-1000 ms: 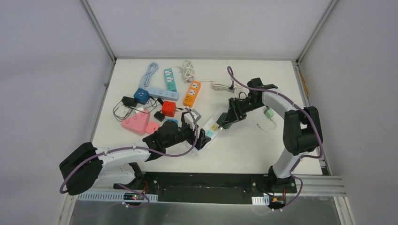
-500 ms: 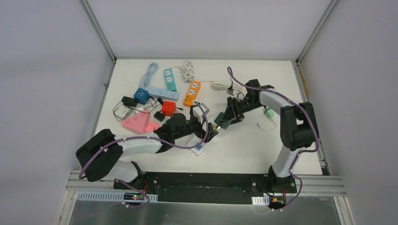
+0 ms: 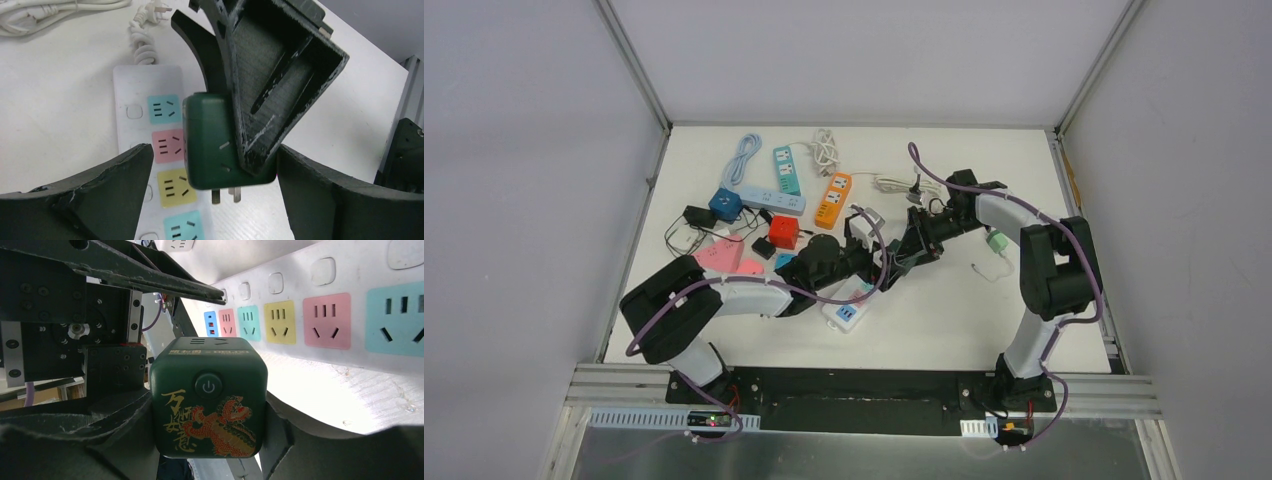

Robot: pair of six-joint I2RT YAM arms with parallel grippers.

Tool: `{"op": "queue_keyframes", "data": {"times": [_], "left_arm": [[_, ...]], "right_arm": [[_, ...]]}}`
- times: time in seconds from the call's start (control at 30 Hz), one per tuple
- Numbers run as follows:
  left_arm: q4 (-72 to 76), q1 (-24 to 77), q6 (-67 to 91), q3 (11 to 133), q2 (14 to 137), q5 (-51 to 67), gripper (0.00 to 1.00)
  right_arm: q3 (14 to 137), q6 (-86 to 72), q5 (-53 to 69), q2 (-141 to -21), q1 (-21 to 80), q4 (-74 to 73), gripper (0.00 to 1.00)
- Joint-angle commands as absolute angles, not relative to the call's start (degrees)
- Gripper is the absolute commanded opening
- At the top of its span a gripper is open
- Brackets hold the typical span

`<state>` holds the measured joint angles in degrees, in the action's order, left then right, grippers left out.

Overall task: Pull the plug off the socket
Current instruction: Place the plug at the center of the board.

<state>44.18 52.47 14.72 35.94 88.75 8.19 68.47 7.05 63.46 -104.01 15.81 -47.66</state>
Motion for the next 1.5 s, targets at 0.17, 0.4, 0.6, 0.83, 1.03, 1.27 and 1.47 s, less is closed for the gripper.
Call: {"op": "queue_keyframes", "data": {"times": [0.17,0.4,0.6,0.83,1.03,1.27,1.47], "left_arm": [[44.1,53.2,16.9,42.5,93.3,8.3,0.33],[41.5,53.2,17.2,41.1,91.6,9.5,0.00],[39.5,53.3,16.5,37.1,87.9,9.8,0.00],[32.1,53.0,14.9,32.3,78.6,8.7,0.00],[20.2,52.6,13.7,29.4,68.4,5.7,0.00],[6.1,51.5,14.9,27.4,57.0,-3.2,0.00],[-3.3,48.1,18.3,28.3,53.7,-7.8,0.00]], "right_arm": [[70.8,6.8,66.0,-104.2,16.2,-47.4,0.18],[71.1,9.1,65.2,-103.1,16.3,-49.0,0.80],[71.9,11.1,65.0,-102.6,16.3,-50.8,1.00],[74.0,16.0,65.8,-102.0,15.6,-55.6,1.00],[74.5,18.5,66.3,-100.9,14.9,-57.5,1.00],[74.5,19.1,65.1,-101.1,14.9,-57.5,1.00],[74.5,19.5,64.2,-101.1,14.9,-57.5,1.00]]}}
